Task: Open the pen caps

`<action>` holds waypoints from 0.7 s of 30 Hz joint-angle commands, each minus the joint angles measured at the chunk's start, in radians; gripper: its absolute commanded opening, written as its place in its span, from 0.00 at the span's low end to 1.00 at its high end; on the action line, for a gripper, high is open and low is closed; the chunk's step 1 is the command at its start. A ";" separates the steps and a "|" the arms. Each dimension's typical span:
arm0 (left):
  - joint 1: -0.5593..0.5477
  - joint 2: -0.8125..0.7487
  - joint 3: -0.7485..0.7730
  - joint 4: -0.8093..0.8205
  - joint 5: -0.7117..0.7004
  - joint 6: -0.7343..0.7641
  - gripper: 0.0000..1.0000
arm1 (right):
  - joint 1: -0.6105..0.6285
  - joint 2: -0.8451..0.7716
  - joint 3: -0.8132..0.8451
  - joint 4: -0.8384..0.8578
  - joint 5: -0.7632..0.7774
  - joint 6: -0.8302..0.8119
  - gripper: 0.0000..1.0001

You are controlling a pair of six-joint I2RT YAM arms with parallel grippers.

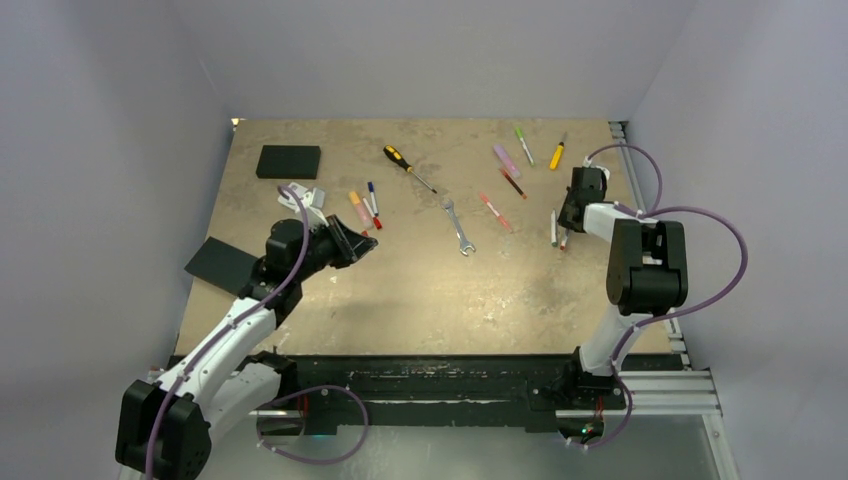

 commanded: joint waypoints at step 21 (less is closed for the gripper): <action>-0.012 -0.029 0.005 0.004 -0.008 0.004 0.00 | 0.000 -0.021 0.032 -0.022 0.009 0.028 0.31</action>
